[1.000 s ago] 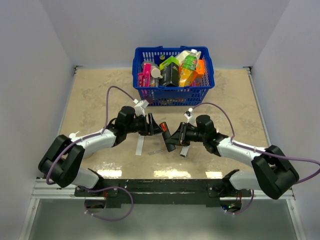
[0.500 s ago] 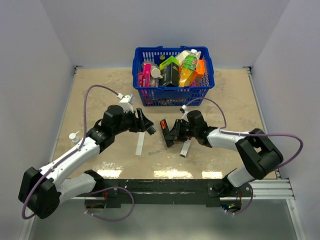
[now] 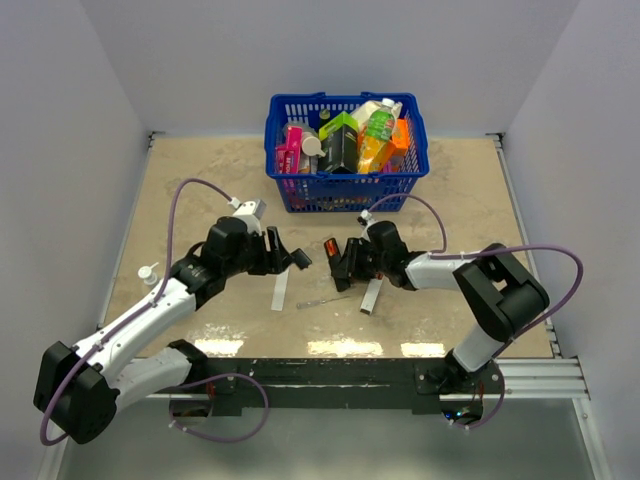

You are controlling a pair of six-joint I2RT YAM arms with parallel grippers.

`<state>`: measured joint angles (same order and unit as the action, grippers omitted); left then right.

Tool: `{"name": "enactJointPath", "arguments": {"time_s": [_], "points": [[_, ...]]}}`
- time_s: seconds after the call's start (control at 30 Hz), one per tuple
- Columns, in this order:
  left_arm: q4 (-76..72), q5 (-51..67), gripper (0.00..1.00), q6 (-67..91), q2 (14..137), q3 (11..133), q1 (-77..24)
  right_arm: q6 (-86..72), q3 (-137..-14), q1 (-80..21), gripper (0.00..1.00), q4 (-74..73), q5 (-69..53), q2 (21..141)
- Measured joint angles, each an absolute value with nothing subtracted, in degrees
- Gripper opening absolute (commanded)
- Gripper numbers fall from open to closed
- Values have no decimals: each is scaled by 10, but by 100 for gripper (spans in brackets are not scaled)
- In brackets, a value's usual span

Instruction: Unload the batteries from the remote control

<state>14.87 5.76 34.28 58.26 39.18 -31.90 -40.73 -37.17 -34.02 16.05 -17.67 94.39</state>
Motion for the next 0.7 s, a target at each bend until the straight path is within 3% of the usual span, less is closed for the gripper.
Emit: {"name": "enactJointPath", "arguments": {"time_s": [0.43, 0.7], "points": [[171, 56, 66, 335, 581, 392, -319, -368, -402, -341, 55, 109, -120, 921], [199, 57, 66, 333, 560, 408, -319, -348, -417, -341, 66, 49, -100, 846]]}}
